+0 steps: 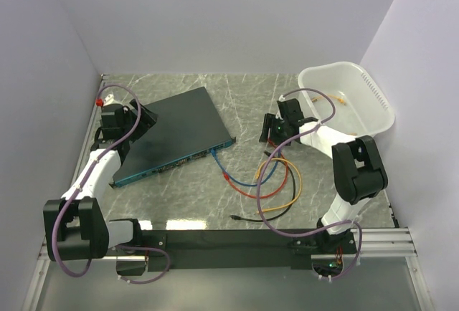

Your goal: Insert the plug into the switch port

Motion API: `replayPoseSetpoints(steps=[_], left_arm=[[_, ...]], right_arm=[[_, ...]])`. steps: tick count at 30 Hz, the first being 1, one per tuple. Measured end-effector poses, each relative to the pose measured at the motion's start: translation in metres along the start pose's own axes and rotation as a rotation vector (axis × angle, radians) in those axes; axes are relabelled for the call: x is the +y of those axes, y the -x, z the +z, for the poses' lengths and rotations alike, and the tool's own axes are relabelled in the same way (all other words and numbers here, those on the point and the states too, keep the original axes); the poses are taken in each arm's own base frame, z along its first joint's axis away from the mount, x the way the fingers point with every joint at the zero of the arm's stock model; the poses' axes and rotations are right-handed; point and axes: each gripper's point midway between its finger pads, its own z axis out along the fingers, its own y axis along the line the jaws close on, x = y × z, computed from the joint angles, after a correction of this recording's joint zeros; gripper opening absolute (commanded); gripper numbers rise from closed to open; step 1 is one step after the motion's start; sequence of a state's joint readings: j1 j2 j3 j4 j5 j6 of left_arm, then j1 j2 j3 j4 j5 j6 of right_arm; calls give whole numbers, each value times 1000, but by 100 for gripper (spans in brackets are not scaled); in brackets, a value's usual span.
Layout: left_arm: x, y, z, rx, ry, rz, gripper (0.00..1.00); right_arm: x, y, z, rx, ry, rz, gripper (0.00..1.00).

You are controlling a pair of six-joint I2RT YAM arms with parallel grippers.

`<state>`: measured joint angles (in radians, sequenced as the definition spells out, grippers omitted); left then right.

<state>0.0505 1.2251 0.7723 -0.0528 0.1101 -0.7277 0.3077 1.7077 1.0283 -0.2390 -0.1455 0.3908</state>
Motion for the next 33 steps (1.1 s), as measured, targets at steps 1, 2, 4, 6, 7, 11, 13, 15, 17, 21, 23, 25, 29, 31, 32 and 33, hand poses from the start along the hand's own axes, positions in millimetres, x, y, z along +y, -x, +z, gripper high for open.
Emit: replayPoseSetpoints(steps=[1,2,4,6,7,11,13,15,17,21,23,25,29,31,32,33], left_arm=[[-1,0,0,-1,-3,0,84],[-1,0,1,0,-4,0,84],[0,0,1,1,-3,0,84],[0,0,1,1,-3,0,84],[0,0,1,1,-3,0,84],[0,0,1,1,-3,1,84],[-1,0,1,1,-4,1,83],[-1,0,1,2,-5,0,83],[-1,0,1,2,-6,1,83],[-1,0,1,2,-7,1,83],[-1,0,1,2,-7,0,83],[-1,0,1,2,-7,0,83],[-1,0,1,3,-7,0,82],[-1,0,1,2,-7,0,82],[-1,0,1,2,-7,0,82],[-1,0,1,2,-7,0,82]], right_arm=[[0,1,0,-1,-2,-3,70],[0,2,-1,-1,-6,-6,70],[0,9,0,-10,-15,-11,70],[0,15,3,-21,-24,-15,70],[0,16,5,-21,-28,-15,70],[-9,8,20,15,-60,-11,70],[-13,3,25,31,-70,-10,69],[-12,6,26,23,-68,-11,67],[-12,6,27,23,-69,-12,62],[-13,5,27,26,-73,-14,48],[-14,3,27,31,-76,-11,45],[-15,1,27,35,-77,-12,38],[-16,-1,28,38,-75,-18,16],[-15,-2,28,38,-71,-19,4],[-14,-2,28,40,-70,-21,1],[-14,-3,28,43,-69,-23,0]])
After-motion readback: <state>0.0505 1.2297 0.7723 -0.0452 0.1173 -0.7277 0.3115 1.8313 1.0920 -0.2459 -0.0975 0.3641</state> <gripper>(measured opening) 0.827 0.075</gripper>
